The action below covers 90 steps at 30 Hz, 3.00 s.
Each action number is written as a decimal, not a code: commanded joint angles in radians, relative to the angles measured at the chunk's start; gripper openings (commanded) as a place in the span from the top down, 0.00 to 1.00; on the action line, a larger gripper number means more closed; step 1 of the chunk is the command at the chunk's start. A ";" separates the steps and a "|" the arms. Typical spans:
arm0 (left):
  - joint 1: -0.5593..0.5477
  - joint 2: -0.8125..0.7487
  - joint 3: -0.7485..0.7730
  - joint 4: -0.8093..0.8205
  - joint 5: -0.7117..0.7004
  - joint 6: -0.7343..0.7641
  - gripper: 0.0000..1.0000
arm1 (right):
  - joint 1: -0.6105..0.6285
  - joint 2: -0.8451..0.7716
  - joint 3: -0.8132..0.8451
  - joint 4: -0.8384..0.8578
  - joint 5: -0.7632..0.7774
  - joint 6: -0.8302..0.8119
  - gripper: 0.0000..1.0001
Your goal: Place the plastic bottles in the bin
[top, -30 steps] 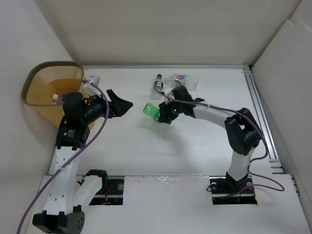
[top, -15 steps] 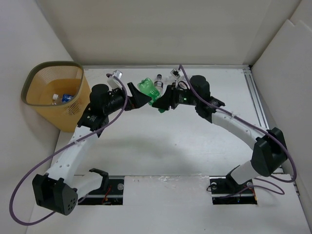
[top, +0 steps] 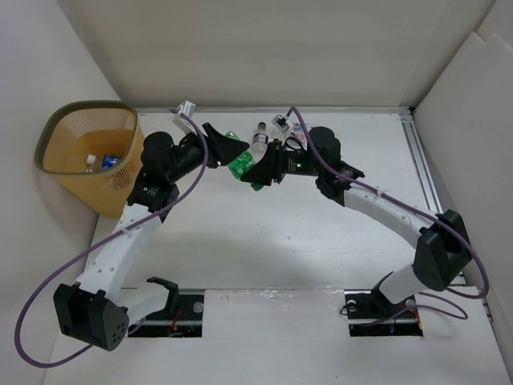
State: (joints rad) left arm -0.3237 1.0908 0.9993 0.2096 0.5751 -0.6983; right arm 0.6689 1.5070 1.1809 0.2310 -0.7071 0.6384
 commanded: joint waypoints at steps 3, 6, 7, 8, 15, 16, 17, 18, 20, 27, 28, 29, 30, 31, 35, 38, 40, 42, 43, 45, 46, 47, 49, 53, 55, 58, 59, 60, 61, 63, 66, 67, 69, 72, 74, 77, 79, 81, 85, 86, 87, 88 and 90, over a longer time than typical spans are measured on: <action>0.005 0.020 0.051 -0.002 0.016 -0.001 0.88 | 0.002 -0.014 0.049 0.166 -0.068 0.040 0.68; 0.005 0.029 0.198 -0.174 -0.156 0.066 0.95 | -0.035 -0.036 0.013 0.109 -0.008 -0.001 0.00; 0.023 0.041 0.255 -0.232 -0.211 0.080 0.95 | -0.048 -0.054 0.002 0.085 0.009 -0.017 0.00; 0.043 0.056 0.371 -0.333 -0.289 0.092 0.95 | -0.058 -0.063 -0.009 0.062 0.023 -0.034 0.00; 0.423 0.262 0.861 -0.654 -0.414 0.092 0.98 | -0.129 -0.096 -0.112 -0.033 0.044 -0.118 0.00; 0.519 0.291 0.890 -0.668 -0.414 0.080 0.98 | -0.141 -0.096 -0.122 -0.045 0.044 -0.132 0.00; 0.566 0.300 0.912 -0.680 -0.414 0.068 0.98 | -0.153 -0.096 -0.138 -0.045 0.044 -0.146 0.00; 0.607 0.300 0.927 -0.694 -0.440 0.068 0.98 | -0.153 -0.096 -0.138 -0.045 0.044 -0.146 0.00; 0.714 0.311 0.927 -0.710 -0.440 0.042 0.98 | -0.163 -0.096 -0.148 -0.065 0.044 -0.175 0.00; 0.792 0.326 0.903 -0.852 -0.770 -0.050 0.62 | -0.172 -0.077 -0.124 -0.181 0.087 -0.281 0.00; 0.792 0.336 0.912 -0.871 -0.788 -0.050 0.48 | -0.172 -0.077 -0.112 -0.202 0.112 -0.296 0.00; 0.792 0.346 0.912 -0.889 -0.797 -0.050 0.24 | -0.172 -0.077 -0.103 -0.226 0.167 -0.312 0.00; 0.792 0.347 0.924 -0.889 -0.807 -0.050 0.00 | -0.172 -0.077 -0.081 -0.249 0.199 -0.337 0.00; 0.792 0.357 0.924 -0.904 -0.807 -0.050 0.00 | -0.172 -0.064 -0.064 -0.315 0.242 -0.351 0.00; 0.792 0.357 0.937 -0.917 -0.798 -0.029 0.00 | -0.128 0.004 0.060 -0.517 0.507 -0.384 0.00; 0.792 0.311 0.937 -0.917 -0.830 -0.020 0.00 | -0.094 0.083 0.164 -0.614 0.668 -0.393 0.00; 0.792 0.264 0.903 -0.917 -0.798 -0.007 0.00 | -0.094 0.131 0.209 -0.625 0.690 -0.382 0.00; 0.792 0.209 0.851 -0.866 -0.715 0.029 0.00 | -0.094 0.217 0.296 -0.657 0.701 -0.382 0.00; 0.769 0.146 0.795 -0.825 -0.648 0.029 0.00 | -0.104 0.251 0.333 -0.671 0.718 -0.382 0.00; 0.695 0.095 0.741 -0.793 -0.575 0.066 0.00 | -0.104 0.363 0.463 -0.722 0.727 -0.382 0.00; 0.681 0.074 0.710 -0.783 -0.451 0.078 0.00 | -0.114 0.404 0.514 -0.742 0.727 -0.382 0.00; 0.681 0.026 0.623 -0.744 -0.369 0.089 0.00 | -0.114 0.444 0.564 -0.762 0.739 -0.372 0.00; 0.681 -0.028 0.521 -0.704 -0.223 0.103 0.00 | -0.114 0.552 0.699 -0.808 0.759 -0.353 0.00; 0.672 -0.199 0.261 -0.581 0.047 0.134 0.00 | -0.114 0.662 0.824 -0.816 0.828 -0.275 0.00; 0.600 -0.279 0.173 -0.550 0.048 0.144 0.00 | -0.114 0.690 0.844 -0.802 0.859 -0.227 0.00; 0.589 -0.334 0.136 -0.561 0.136 0.154 0.00 | -0.114 0.743 0.875 -0.779 0.859 -0.192 0.00; 0.589 -0.348 0.136 -0.575 0.149 0.163 0.00 | -0.114 0.772 0.888 -0.747 0.859 -0.192 0.00; 0.575 -0.364 0.125 -0.575 0.149 0.163 0.00 | -0.114 0.788 0.898 -0.737 0.859 -0.192 0.00; 0.559 -0.377 0.125 -0.575 0.149 0.163 0.00 | -0.114 0.803 0.898 -0.737 0.859 -0.192 0.00; 0.535 -0.390 0.125 -0.587 0.149 0.174 0.00 | -0.114 0.814 0.893 -0.675 0.850 -0.183 0.00; 0.512 -0.390 0.107 -0.587 0.149 0.174 0.00 | -0.114 0.791 0.797 -0.531 0.827 -0.167 0.00; 0.512 -0.390 0.107 -0.587 0.149 0.174 0.00 | -0.114 0.791 0.787 -0.512 0.827 -0.154 0.00; 0.512 -0.401 0.062 -0.576 0.149 0.174 0.00 | -0.114 0.800 0.801 -0.502 0.827 -0.140 0.00; 0.503 -0.413 0.030 -0.556 0.158 0.174 0.00 | -0.114 0.844 0.870 -0.490 0.827 -0.140 0.00; 0.503 -0.422 0.018 -0.556 0.149 0.174 0.00 | -0.114 0.903 0.925 -0.513 0.795 -0.140 0.00; 0.479 -0.422 0.018 -0.578 0.117 0.197 0.00 | -0.114 0.969 1.017 -0.541 0.773 -0.140 0.00; 0.468 -0.413 0.036 -0.589 0.108 0.209 0.00 | -0.124 0.996 1.081 -0.567 0.773 -0.131 0.00; 0.468 -0.413 0.036 -0.589 0.108 0.209 0.00 | -0.124 1.047 1.132 -0.608 0.782 -0.131 0.00; 0.459 -0.413 0.045 -0.589 0.108 0.209 0.00 | -0.144 1.140 1.281 -0.729 0.791 -0.131 0.04; 0.459 -0.413 0.045 -0.589 0.108 0.209 0.00 | -0.155 1.150 1.296 -0.745 0.802 -0.131 0.06; 0.459 -0.413 0.045 -0.589 0.108 0.209 0.00 | -0.164 1.160 1.297 -0.745 0.790 -0.131 0.22; 0.459 -0.413 0.045 -0.589 0.108 0.209 0.00 | -0.164 1.161 1.297 -0.745 0.790 -0.131 0.22; 0.459 -0.413 0.036 -0.579 0.108 0.209 0.00 | -0.175 1.161 1.287 -0.745 0.764 -0.131 0.38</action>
State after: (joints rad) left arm 0.1390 0.6834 1.0145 -0.4076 0.6773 -0.5053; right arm 0.5163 2.6583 2.4351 -0.4641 0.0696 0.5037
